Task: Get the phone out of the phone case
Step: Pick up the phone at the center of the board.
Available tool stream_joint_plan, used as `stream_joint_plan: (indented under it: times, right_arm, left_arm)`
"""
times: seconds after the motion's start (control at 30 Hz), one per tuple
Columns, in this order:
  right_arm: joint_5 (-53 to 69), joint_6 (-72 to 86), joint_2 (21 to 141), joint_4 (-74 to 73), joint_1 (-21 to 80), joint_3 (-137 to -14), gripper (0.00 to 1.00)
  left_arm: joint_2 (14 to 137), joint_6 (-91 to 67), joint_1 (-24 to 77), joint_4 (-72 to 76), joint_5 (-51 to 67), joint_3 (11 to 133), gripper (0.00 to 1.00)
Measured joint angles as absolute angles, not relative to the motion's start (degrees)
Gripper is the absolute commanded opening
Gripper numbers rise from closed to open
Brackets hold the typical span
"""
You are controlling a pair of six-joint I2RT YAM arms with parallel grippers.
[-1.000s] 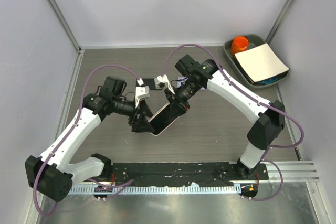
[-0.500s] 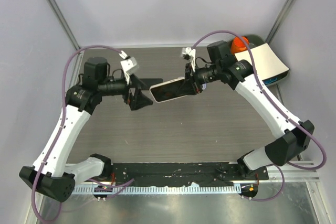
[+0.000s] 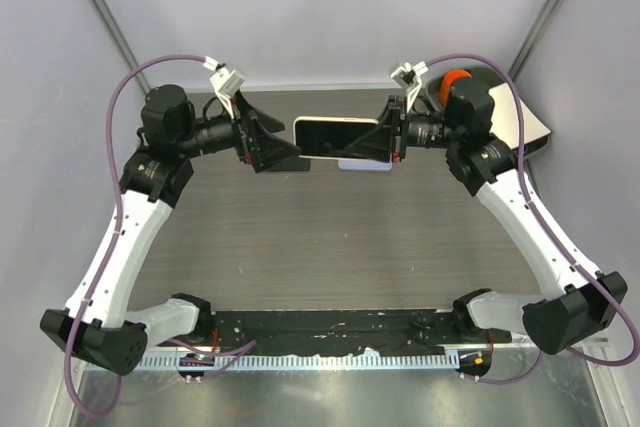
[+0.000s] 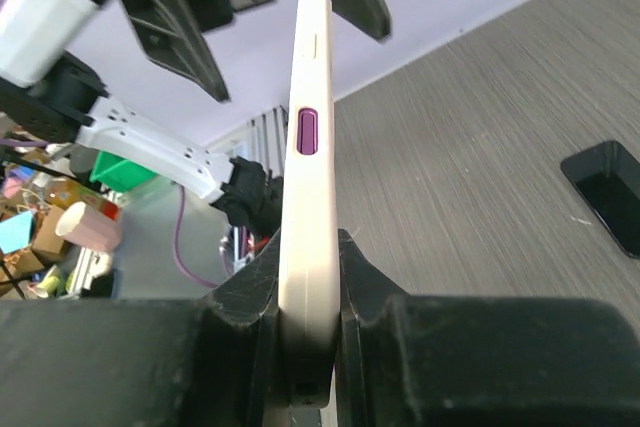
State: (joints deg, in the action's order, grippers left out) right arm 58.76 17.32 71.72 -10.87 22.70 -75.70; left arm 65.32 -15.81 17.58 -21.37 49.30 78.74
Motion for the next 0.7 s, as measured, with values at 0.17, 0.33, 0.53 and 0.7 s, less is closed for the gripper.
stream_joint_plan:
  times: [0.17, 0.33, 0.53, 0.7]
  right_arm:
    - [62.17, 29.80, 70.50, 3.73, 21.56, -71.59, 0.01]
    - [63.51, 41.17, 70.57, 18.46, 21.56, -66.15, 0.01]
    - [62.94, 44.95, 72.25, 24.45, 21.58, -65.54, 0.01]
    - [61.23, 42.65, 73.17, 23.20, 22.09, -65.52, 0.01]
  left_arm:
    - [68.77, -24.01, 17.58, -9.87, 55.96, 75.31, 1.00]
    - [69.21, -33.19, 17.58, 3.42, 58.78, 69.54, 1.00]
    - [69.21, -41.76, 17.58, 12.99, 60.27, 65.54, 1.00]
    - [69.19, -45.74, 17.58, 18.15, 60.97, 65.10, 1.00]
